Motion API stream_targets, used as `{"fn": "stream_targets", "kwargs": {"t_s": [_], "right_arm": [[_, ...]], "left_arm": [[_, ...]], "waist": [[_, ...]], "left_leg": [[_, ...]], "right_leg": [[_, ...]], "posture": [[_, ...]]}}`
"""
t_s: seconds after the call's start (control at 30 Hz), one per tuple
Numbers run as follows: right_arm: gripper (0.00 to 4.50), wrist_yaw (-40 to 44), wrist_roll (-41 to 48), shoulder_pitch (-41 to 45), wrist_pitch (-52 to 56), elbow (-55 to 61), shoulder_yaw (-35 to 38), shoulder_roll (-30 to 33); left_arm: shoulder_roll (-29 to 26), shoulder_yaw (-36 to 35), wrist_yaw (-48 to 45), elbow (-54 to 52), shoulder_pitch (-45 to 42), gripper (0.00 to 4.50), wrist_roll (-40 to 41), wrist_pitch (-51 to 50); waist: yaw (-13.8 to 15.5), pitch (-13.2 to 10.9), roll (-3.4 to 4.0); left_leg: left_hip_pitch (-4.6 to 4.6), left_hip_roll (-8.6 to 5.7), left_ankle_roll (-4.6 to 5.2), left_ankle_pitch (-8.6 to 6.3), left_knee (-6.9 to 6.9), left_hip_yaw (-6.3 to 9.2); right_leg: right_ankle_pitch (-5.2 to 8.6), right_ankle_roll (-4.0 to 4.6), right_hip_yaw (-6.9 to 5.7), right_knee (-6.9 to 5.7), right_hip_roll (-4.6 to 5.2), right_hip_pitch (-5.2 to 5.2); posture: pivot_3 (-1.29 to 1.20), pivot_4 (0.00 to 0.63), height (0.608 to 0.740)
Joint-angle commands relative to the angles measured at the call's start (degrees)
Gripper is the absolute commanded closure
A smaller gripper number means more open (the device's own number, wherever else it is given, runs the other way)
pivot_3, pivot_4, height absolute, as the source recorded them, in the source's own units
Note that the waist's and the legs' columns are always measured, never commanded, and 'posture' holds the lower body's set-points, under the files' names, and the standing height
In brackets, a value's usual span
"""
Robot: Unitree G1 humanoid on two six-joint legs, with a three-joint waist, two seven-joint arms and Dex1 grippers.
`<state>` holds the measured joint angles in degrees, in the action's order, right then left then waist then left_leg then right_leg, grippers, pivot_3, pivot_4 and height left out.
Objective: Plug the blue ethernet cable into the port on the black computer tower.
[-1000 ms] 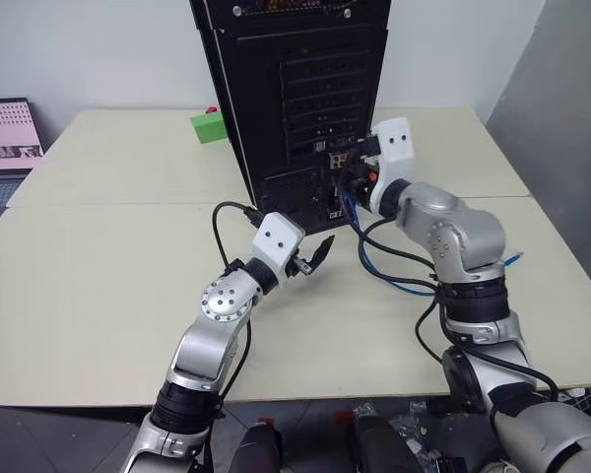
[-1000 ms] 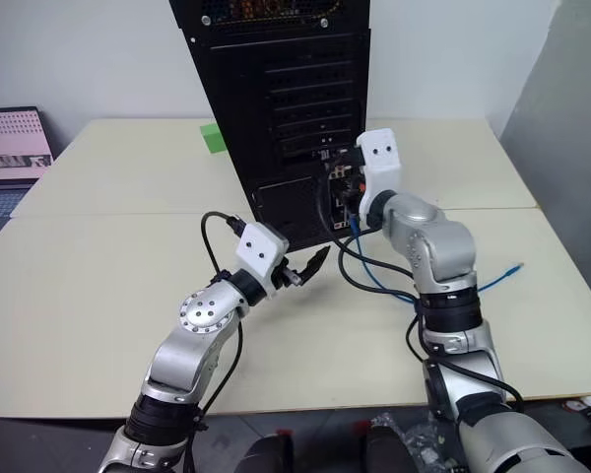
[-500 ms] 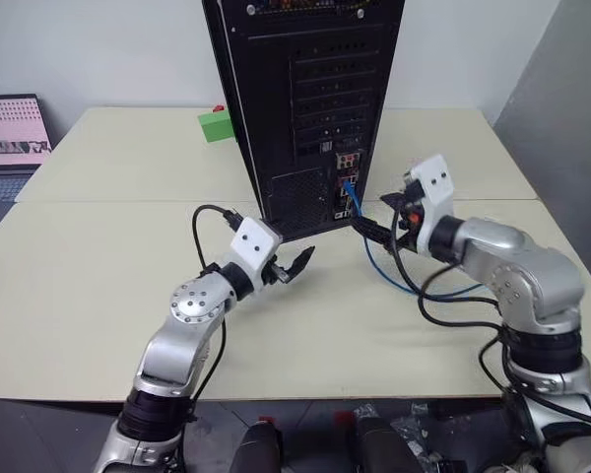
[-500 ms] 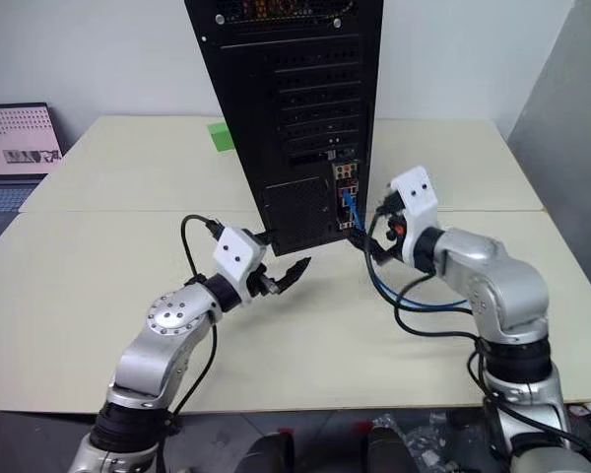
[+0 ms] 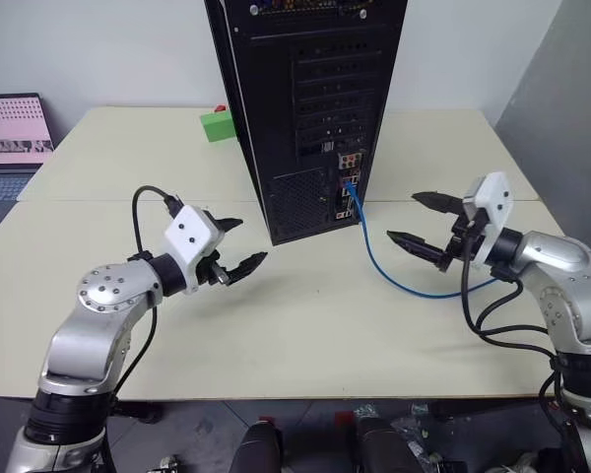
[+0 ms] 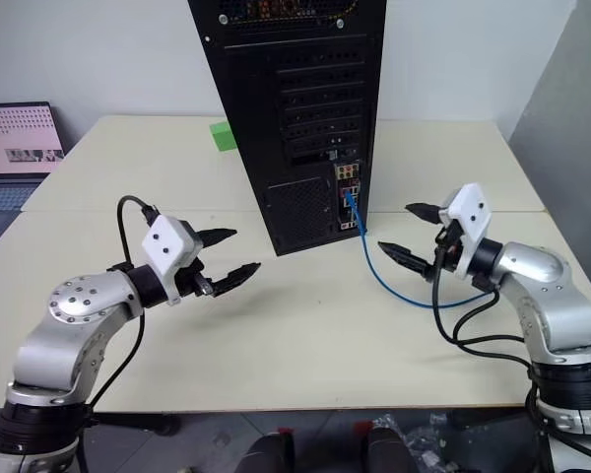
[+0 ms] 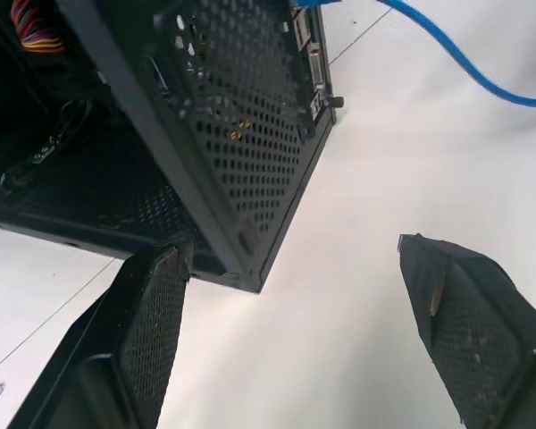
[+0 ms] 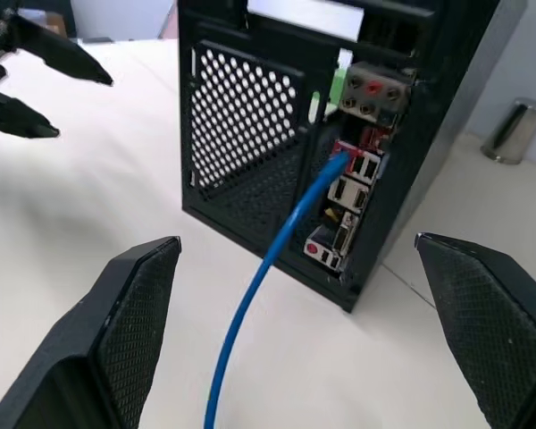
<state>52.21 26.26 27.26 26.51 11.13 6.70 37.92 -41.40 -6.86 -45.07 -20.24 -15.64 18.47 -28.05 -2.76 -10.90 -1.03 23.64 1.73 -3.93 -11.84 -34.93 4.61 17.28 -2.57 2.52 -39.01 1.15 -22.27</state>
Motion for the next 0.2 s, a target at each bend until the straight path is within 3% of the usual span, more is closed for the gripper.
{"fn": "stream_targets", "kwargs": {"t_s": [0.03,0.2], "right_arm": [[0.05,2.6,1.8,2.2,-1.9,-0.1,1.5,1.4],[0.05,3.6,1.0,3.3,-2.7,-1.8,0.2,1.2]], "left_arm": [[-1.5,-2.2,-1.7,-3.0,0.3,0.61,3.0,-0.8],[-1.8,-2.1,-1.9,-3.9,0.8,0.61,4.0,-1.1]], "waist": [[0.0,0.0,0.0],[0.2,0.0,0.0]], "left_leg": [[0.0,0.0,0.0,0.0,0.0,0.0],[0.0,0.0,0.0,0.0,-0.01,0.0]], "right_leg": [[0.0,0.0,0.0,0.0,0.0,0.0],[0.0,0.0,0.0,0.0,0.0,0.01]], "posture": [[0.0,0.15,0.74],[0.0,0.15,0.74]]}}
